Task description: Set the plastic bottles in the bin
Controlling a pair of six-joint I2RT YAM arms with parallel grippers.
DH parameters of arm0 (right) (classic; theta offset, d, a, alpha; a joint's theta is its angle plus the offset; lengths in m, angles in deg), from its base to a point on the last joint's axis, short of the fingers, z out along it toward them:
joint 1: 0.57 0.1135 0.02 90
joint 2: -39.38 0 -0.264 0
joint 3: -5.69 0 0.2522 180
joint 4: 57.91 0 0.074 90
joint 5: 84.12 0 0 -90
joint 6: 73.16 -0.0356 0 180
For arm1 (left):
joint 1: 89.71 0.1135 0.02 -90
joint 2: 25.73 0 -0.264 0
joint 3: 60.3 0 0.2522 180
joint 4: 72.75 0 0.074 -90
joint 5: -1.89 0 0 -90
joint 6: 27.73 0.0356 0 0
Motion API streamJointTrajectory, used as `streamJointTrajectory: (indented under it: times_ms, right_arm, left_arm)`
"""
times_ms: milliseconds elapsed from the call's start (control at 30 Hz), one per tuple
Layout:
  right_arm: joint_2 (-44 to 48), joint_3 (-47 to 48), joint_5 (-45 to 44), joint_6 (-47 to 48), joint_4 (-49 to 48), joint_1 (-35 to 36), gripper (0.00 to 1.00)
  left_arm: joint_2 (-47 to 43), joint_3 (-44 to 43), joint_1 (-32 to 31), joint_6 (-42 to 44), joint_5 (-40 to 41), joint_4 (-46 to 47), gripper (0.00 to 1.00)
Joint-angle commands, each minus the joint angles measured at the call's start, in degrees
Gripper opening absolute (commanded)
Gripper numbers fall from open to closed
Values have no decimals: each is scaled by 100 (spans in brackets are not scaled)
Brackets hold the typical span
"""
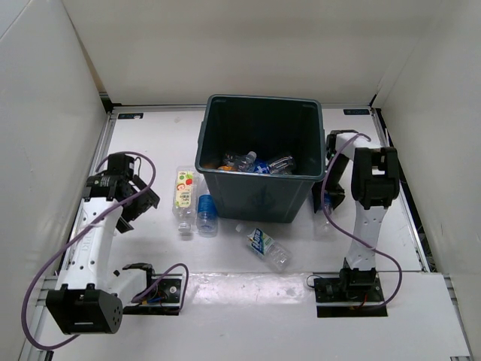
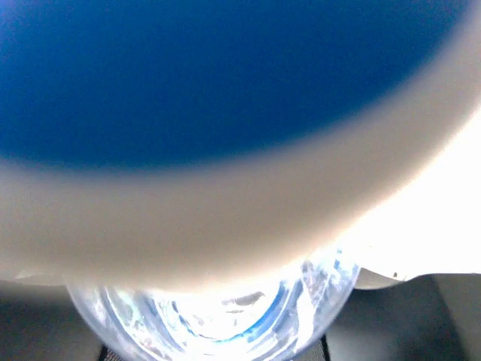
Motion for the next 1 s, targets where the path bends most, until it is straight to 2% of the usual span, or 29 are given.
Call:
streamJointTrajectory:
  times_ms: [0, 200, 300, 467, 600, 667, 700, 733, 800, 833, 933, 967]
  right_arm:
    - [75, -49, -385, 90, 0, -310, 1]
    - [392, 319, 0, 142, -96, -688, 0]
    - [708, 565, 674, 169, -70, -750, 0]
    - [1489, 1005, 1239, 274, 1, -812, 0]
    - [2332, 1715, 1407, -76, -288, -1250, 0]
    - [2719, 2120, 1634, -462, -473, -1706, 0]
    - [2782, 2235, 1662, -1186, -753, -1935, 0]
    - [2800, 2758, 1740, -1350, -799, -2102, 0]
    - [2818, 3218, 1680, -1910, -773, -2139, 0]
    - [2818, 3855, 1688, -2019, -782, -2096, 0]
    - [3063, 4378, 1609, -2459, -1211, -1666, 0]
    - [3143, 4380, 1566, -2468, -1639, -1169, 0]
  left_arm:
    - [-241, -141, -18, -118, 215, 51, 100]
    - [-268, 132, -19, -145, 215, 727, 100]
    - [-84, 132, -18, -58, 145, 1236, 100]
    - [294, 53, -18, 294, 57, 1747, 100]
    - [566, -52, -203, 461, -136, 2108, 100]
    - [628, -79, -220, 636, -180, 2257, 100]
    - [655, -79, -229, 690, -241, 2275, 100]
    - [664, -88, -247, 768, -242, 2319, 100]
    - [646, -18, -256, 962, -312, 2424, 100]
    - [629, 8, -264, 997, -312, 2486, 100]
    - [541, 149, -256, 1199, -443, 2626, 100]
    - [480, 236, -264, 1243, -470, 2696, 100]
